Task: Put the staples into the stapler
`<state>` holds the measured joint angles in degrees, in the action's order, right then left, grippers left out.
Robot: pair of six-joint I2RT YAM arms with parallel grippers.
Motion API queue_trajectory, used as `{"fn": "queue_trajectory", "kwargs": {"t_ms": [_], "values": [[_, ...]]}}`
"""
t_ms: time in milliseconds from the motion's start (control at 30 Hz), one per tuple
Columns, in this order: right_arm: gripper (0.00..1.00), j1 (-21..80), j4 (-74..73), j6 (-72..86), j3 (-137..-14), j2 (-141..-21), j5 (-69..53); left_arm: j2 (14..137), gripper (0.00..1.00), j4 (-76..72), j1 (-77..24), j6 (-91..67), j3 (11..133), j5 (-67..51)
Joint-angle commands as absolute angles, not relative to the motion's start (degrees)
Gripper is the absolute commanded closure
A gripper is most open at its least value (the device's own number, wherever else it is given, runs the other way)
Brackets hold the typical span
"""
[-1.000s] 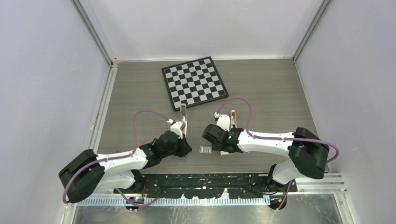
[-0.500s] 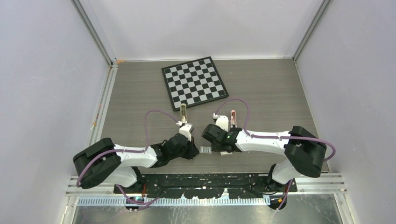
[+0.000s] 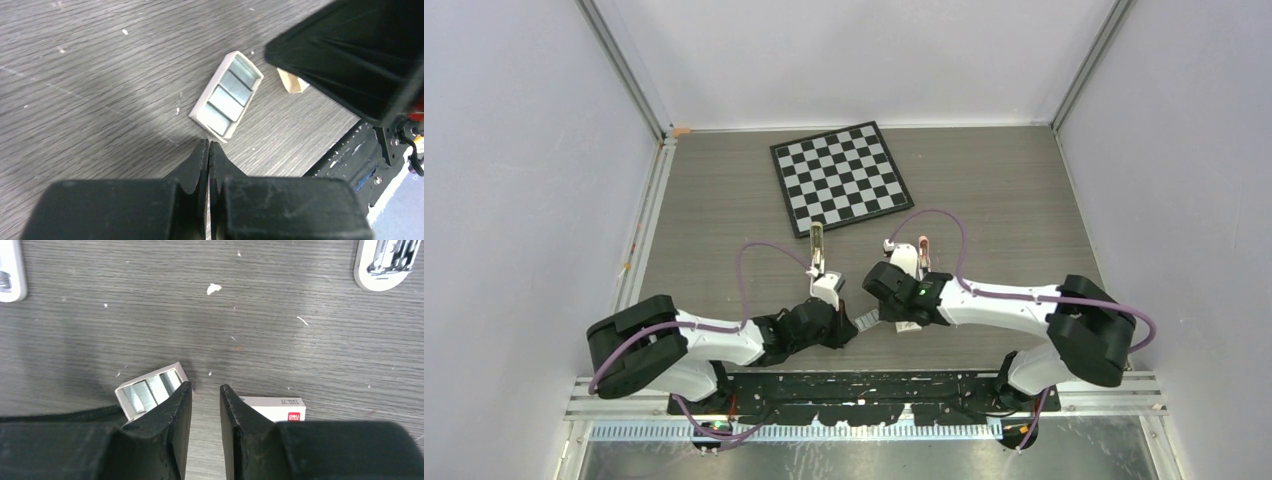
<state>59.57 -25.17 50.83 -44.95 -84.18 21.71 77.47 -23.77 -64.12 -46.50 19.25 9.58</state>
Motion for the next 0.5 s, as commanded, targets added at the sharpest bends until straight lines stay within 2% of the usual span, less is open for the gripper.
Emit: {"fn": "queue_trajectory", "kwargs": {"t_ms": [0,133,233,467], "values": [[0.66,59.5,-24.4,47.9,-44.5,-78.0,21.9,76.6,1.00,-27.2,-64.4,-48.7,17.6,14.4],[0.63,59.6,-22.3,44.4,-44.5,-77.1,18.8,73.8,1.00,-23.7,-64.4,-49.1,17.2,16.8],[0.56,60.7,-20.9,42.2,-45.3,-78.2,17.2,71.2,1.00,-21.4,-64.4,-49.5,16.4,18.8],[0.49,65.4,-24.3,39.6,-51.8,-85.5,21.0,61.4,0.97,-16.0,-64.3,-50.4,13.6,23.8]]}}
